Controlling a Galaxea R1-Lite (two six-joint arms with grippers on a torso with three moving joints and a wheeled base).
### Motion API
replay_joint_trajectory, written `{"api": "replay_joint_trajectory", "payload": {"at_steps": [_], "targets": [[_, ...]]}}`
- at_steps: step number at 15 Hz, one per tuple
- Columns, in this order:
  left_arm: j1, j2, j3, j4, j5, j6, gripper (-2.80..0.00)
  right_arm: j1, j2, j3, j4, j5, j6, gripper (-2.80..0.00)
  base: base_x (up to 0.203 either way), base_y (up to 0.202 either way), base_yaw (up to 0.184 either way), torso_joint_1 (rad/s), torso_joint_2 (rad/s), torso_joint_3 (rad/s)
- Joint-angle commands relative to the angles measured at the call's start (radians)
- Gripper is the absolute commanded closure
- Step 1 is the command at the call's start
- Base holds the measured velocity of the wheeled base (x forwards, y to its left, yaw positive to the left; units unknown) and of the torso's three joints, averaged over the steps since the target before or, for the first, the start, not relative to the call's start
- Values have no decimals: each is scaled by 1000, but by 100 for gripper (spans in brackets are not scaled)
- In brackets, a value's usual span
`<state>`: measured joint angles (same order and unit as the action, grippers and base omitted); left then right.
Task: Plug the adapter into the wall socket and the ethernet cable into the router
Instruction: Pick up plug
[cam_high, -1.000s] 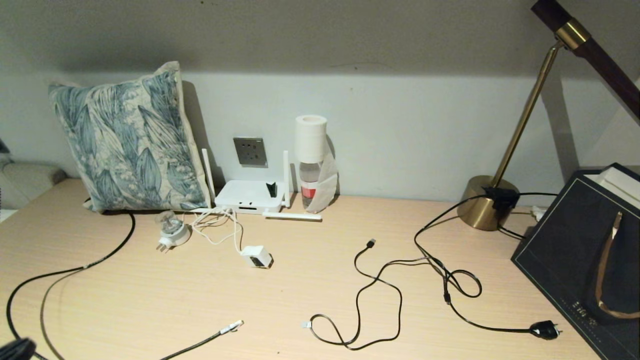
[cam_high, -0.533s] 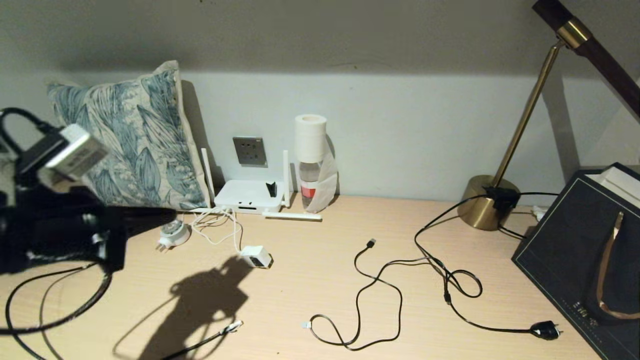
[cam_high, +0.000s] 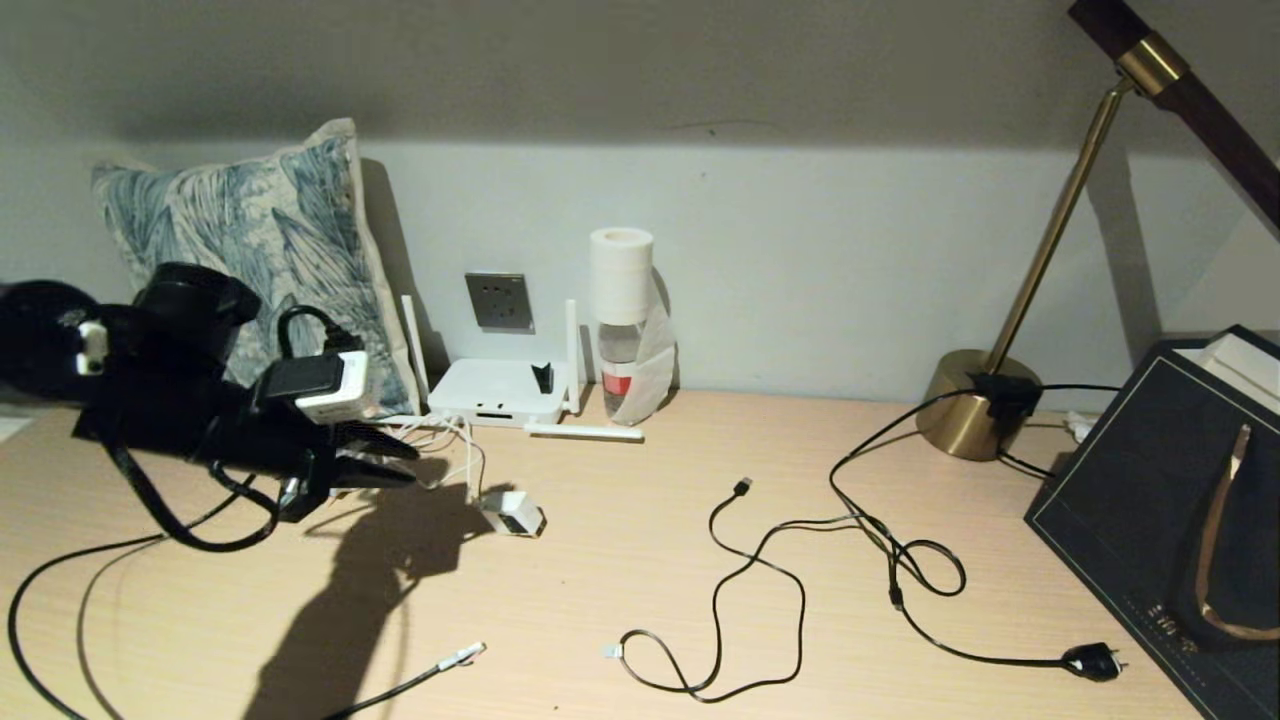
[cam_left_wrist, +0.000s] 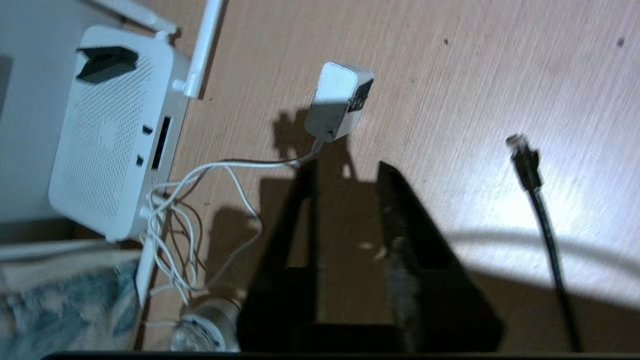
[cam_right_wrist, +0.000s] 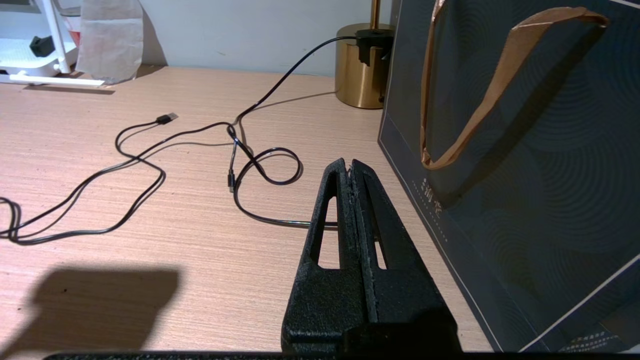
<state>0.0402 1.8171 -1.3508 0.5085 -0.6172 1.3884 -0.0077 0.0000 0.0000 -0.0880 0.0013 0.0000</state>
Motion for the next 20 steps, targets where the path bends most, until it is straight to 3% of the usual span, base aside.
{"api": "replay_joint_trajectory", "payload": {"at_steps": [1, 4, 6, 10, 16, 20], "targets": [[-22, 140, -136, 69, -4, 112, -280, 0, 2, 35, -1, 0, 0, 0, 0, 0, 0, 0, 0, 0], [-71, 232, -311, 221, 25, 237, -280, 0, 2, 35, -1, 0, 0, 0, 0, 0, 0, 0, 0, 0], [-104, 289, -381, 280, 53, 280, -280, 0, 2, 35, -1, 0, 0, 0, 0, 0, 0, 0, 0, 0], [-135, 380, -465, 326, 67, 282, -280, 0, 2, 35, -1, 0, 0, 0, 0, 0, 0, 0, 0, 0], [-168, 452, -473, 345, 70, 281, -280, 0, 2, 35, -1, 0, 0, 0, 0, 0, 0, 0, 0, 0], [-184, 521, -563, 359, 73, 279, -280, 0, 2, 35, -1, 0, 0, 0, 0, 0, 0, 0, 0, 0]]}}
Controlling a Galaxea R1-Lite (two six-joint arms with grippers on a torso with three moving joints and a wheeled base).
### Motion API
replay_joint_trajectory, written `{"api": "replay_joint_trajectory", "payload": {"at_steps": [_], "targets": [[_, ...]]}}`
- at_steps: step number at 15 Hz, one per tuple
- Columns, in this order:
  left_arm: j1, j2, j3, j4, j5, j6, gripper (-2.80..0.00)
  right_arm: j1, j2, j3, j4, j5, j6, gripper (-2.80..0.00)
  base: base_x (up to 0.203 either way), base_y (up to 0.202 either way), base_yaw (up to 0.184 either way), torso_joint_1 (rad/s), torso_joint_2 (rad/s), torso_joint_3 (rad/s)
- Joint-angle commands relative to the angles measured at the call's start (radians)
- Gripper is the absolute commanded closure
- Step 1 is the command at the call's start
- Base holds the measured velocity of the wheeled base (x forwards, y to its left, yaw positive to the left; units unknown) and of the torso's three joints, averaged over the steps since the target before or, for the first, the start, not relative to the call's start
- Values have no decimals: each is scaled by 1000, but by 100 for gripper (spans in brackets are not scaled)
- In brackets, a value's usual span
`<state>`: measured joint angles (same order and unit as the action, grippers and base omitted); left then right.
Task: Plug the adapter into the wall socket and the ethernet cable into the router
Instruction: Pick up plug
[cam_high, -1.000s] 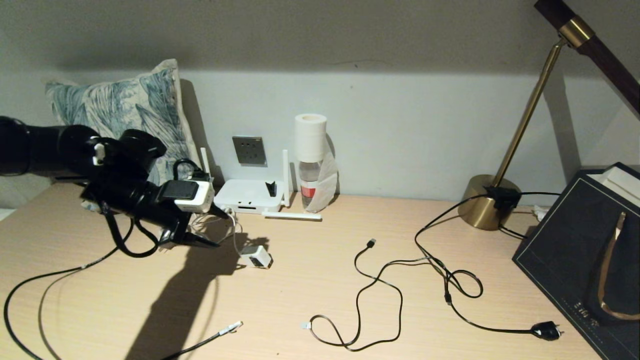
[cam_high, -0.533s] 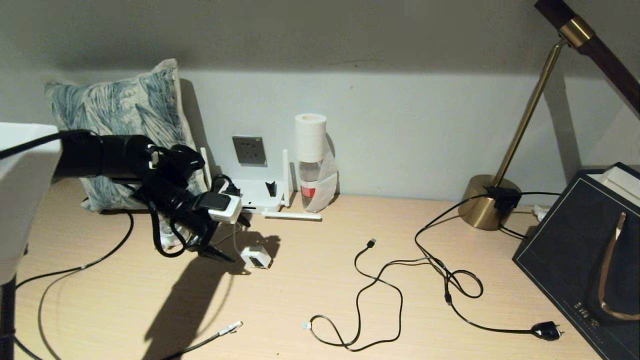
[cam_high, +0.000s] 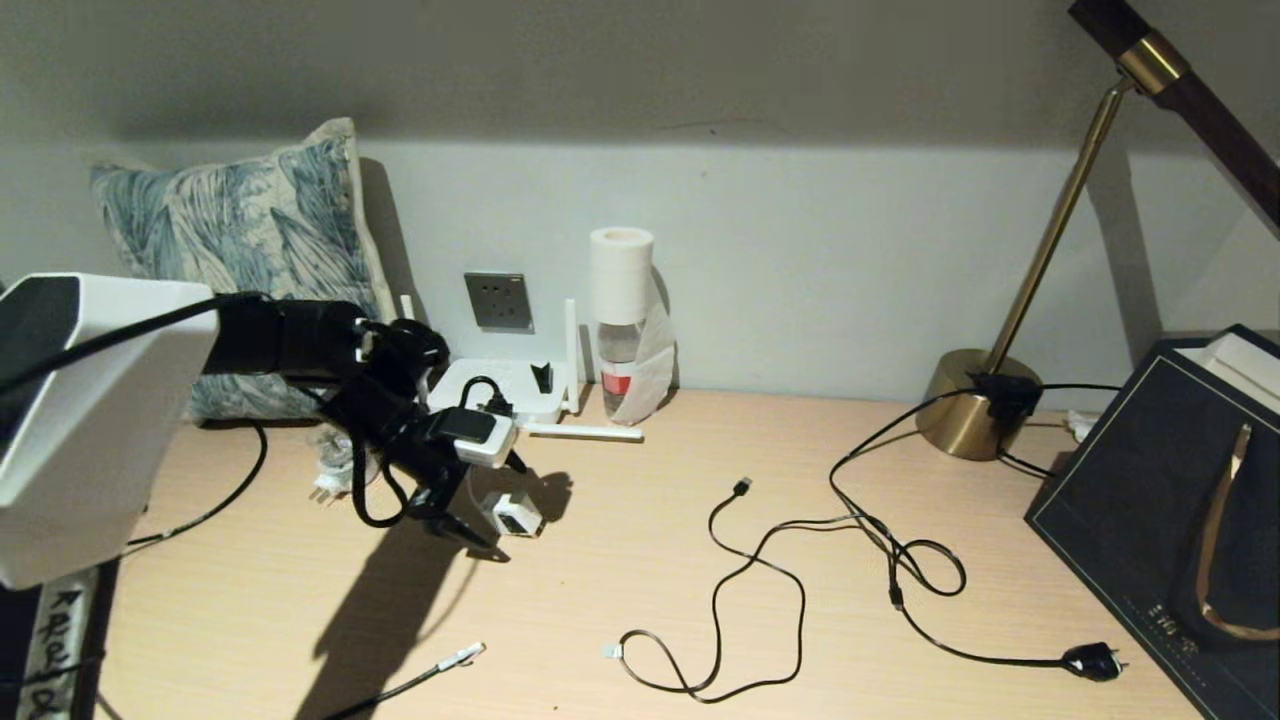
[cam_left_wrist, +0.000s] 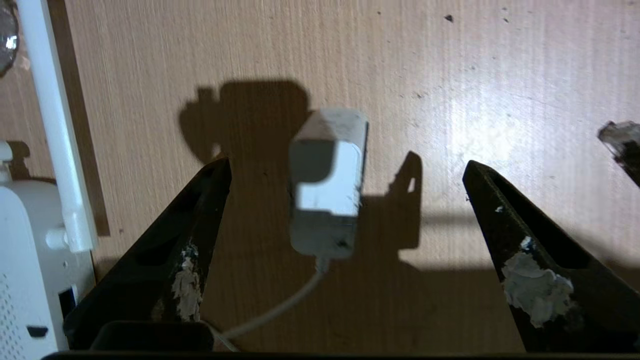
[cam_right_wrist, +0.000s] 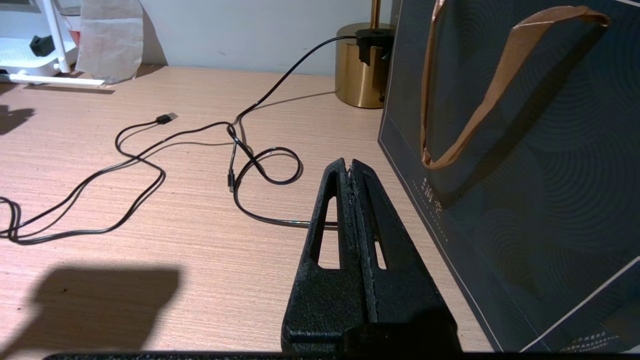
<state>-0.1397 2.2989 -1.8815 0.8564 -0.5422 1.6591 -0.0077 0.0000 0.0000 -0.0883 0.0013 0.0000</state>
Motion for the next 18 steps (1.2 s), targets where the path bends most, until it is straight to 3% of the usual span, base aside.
{"api": "replay_joint_trajectory", "payload": {"at_steps": [1, 4, 10, 11, 18], "targets": [[-6, 42, -33, 16, 2, 3, -280, 0, 2, 35, -1, 0, 0, 0, 0, 0, 0, 0, 0, 0], [-15, 50, -33, 15, 43, -19, -280, 0, 2, 35, -1, 0, 0, 0, 0, 0, 0, 0, 0, 0], [-20, 77, -36, 4, 44, -39, -280, 0, 2, 35, -1, 0, 0, 0, 0, 0, 0, 0, 0, 0], [-20, 77, -36, 4, 44, -41, 0, 0, 2, 35, -1, 0, 0, 0, 0, 0, 0, 0, 0, 0], [-25, 82, -41, 3, 44, -44, 0, 0, 2, 35, -1, 0, 0, 0, 0, 0, 0, 0, 0, 0]]}}
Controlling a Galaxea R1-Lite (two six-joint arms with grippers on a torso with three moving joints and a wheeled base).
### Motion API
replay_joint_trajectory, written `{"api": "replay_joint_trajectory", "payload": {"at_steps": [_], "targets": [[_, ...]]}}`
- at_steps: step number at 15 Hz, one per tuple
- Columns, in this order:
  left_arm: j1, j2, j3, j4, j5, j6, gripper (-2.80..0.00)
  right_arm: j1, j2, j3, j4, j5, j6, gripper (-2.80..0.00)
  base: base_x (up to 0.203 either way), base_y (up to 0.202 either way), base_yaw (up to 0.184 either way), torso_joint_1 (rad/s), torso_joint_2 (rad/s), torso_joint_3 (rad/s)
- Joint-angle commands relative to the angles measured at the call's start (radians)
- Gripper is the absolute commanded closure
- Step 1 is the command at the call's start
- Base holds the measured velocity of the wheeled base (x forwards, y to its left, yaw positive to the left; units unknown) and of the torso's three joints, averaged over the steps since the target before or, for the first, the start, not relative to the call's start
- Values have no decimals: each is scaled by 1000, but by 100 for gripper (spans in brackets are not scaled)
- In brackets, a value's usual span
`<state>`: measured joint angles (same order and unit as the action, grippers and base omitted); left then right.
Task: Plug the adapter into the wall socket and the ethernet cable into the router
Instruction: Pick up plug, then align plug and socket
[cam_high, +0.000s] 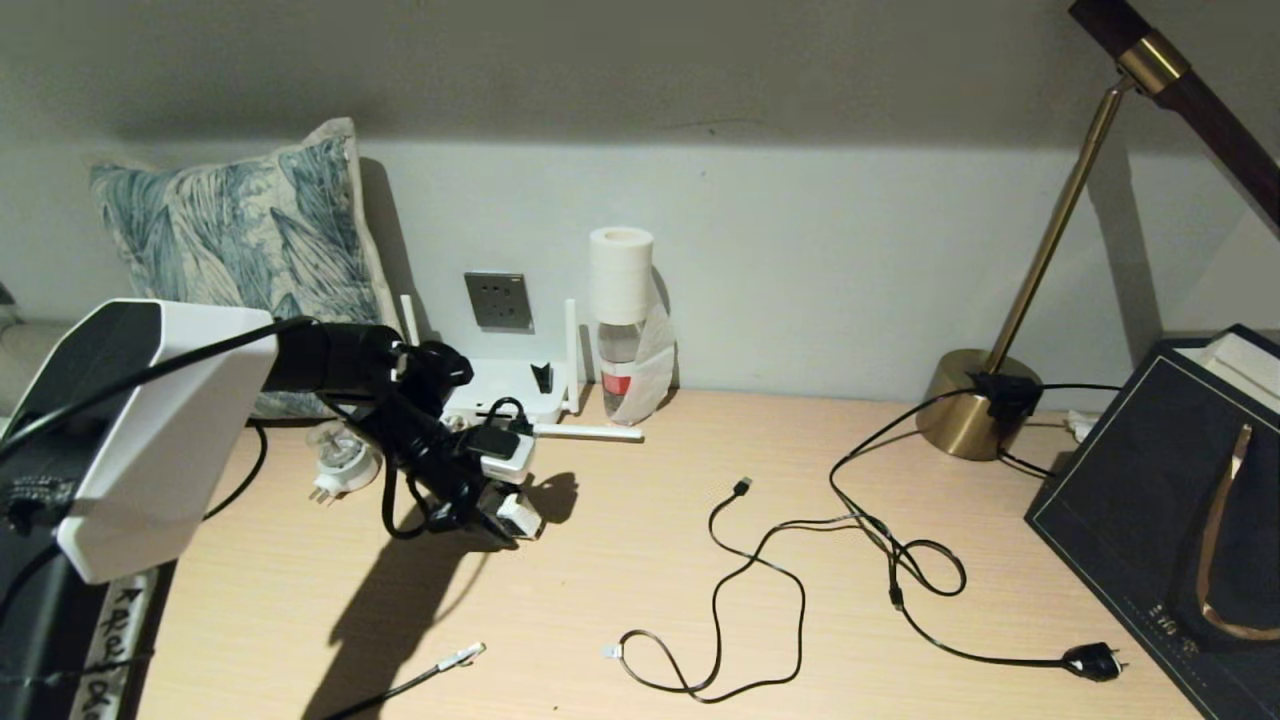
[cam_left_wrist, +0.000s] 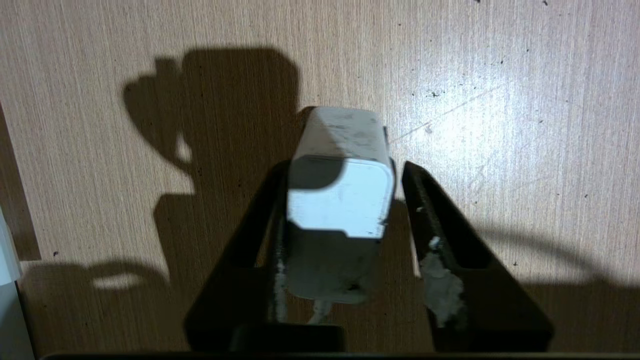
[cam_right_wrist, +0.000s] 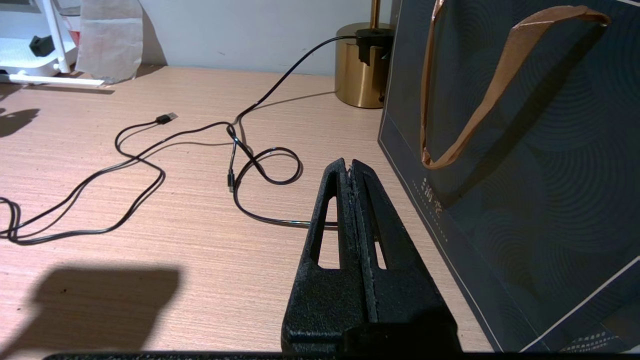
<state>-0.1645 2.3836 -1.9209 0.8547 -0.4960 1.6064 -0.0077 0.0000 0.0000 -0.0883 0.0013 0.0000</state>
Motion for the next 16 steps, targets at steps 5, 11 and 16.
{"api": "replay_joint_trajectory", "payload": {"at_steps": [5, 11, 16], "targets": [[0, -24, 0, 9, -18, 7, 0, 0, 2, 35, -1, 0, 0, 0, 0, 0, 0, 0, 0, 0], [36, -246, 45, 9, -255, -85, 0, 0, 2, 35, -1, 0, 0, 0, 0, 0, 0, 0, 0, 0], [38, -642, 98, -4, -269, -991, 0, 0, 2, 35, -1, 0, 0, 0, 0, 0, 0, 0, 0, 0]]}}
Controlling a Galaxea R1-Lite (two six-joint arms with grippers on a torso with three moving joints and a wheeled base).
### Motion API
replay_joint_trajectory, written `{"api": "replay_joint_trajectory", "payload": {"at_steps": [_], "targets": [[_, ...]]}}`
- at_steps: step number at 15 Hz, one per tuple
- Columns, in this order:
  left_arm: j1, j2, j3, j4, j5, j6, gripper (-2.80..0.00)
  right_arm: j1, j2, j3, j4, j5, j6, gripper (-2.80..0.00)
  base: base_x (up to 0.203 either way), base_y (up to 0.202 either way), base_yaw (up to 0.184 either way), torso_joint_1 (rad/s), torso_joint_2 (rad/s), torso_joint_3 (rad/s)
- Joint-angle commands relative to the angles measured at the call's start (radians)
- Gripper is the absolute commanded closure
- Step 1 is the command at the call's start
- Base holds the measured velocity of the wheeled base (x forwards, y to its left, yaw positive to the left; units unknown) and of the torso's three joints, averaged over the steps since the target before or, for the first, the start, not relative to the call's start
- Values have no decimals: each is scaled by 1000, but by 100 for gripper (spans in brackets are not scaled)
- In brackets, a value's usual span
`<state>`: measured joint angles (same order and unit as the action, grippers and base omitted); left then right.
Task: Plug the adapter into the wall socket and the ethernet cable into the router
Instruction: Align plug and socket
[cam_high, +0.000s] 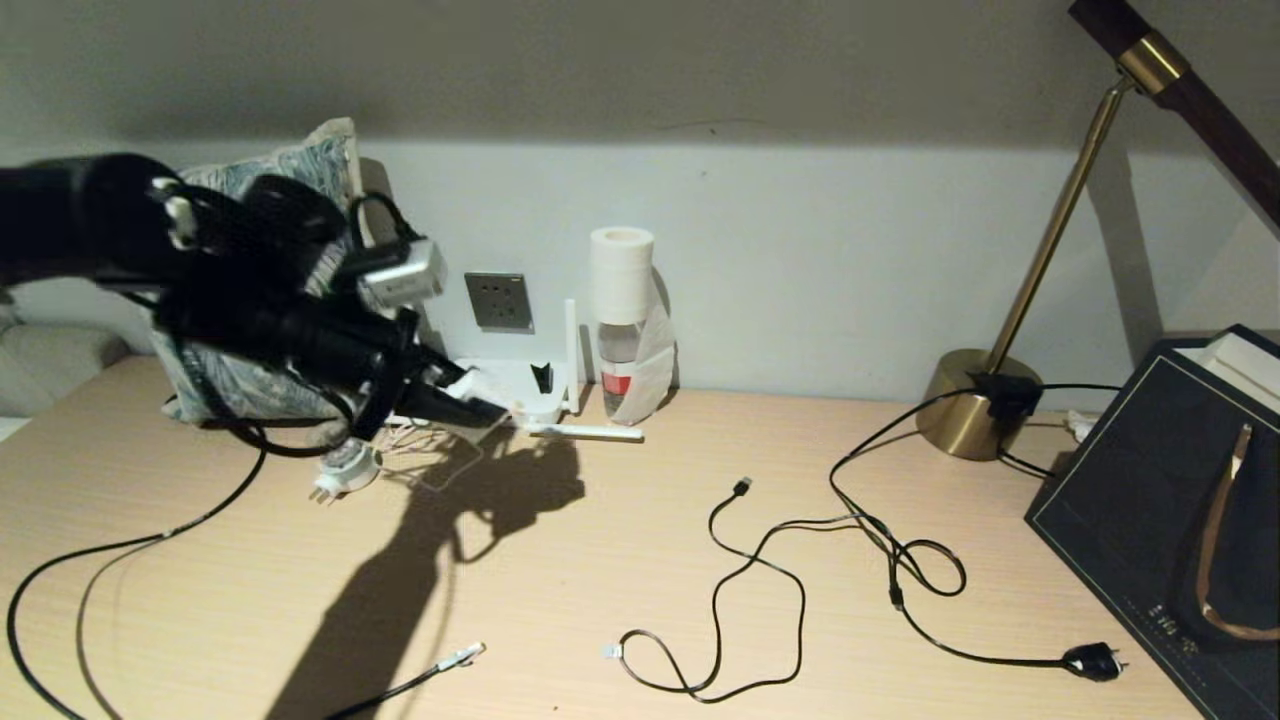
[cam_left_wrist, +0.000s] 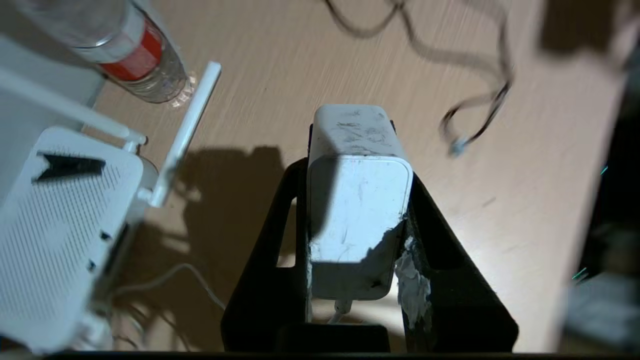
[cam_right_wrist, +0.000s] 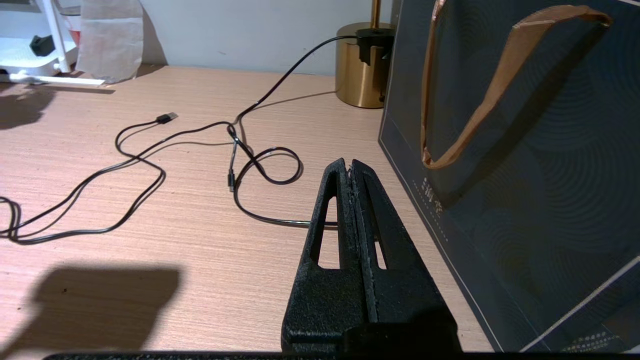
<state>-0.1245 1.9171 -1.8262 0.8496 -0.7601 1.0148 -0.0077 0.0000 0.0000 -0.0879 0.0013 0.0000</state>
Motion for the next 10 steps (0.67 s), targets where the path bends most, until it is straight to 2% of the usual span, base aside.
{"api": "replay_joint_trajectory", "payload": {"at_steps": [1, 2, 3, 4, 5, 6, 7, 8, 9, 10], "targets": [[-8, -209, -6, -3, -4, -616, 0, 0, 2, 35, -1, 0, 0, 0, 0, 0, 0, 0, 0, 0], [-12, -235, -10, -17, 2, -821, 0, 0, 2, 35, -1, 0, 0, 0, 0, 0, 0, 0, 0, 0], [-9, -260, 5, -57, 25, -994, 0, 0, 2, 35, -1, 0, 0, 0, 0, 0, 0, 0, 0, 0], [-2, -281, 61, -122, 55, -1089, 0, 0, 2, 35, -1, 0, 0, 0, 0, 0, 0, 0, 0, 0], [4, -297, 152, -214, 90, -1106, 0, 0, 2, 35, -1, 0, 0, 0, 0, 0, 0, 0, 0, 0], [8, -309, 294, -362, 150, -1111, 0, 0, 2, 35, -1, 0, 0, 0, 0, 0, 0, 0, 0, 0], [10, -309, 465, -569, 230, -1117, 0, 0, 2, 35, -1, 0, 0, 0, 0, 0, 0, 0, 0, 0], [11, -293, 594, -822, 295, -1118, 0, 0, 2, 35, -1, 0, 0, 0, 0, 0, 0, 0, 0, 0], [11, -247, 703, -1139, 364, -1115, 0, 0, 2, 35, -1, 0, 0, 0, 0, 0, 0, 0, 0, 0], [12, -179, 765, -1402, 429, -1103, 0, 0, 2, 35, -1, 0, 0, 0, 0, 0, 0, 0, 0, 0]]}}
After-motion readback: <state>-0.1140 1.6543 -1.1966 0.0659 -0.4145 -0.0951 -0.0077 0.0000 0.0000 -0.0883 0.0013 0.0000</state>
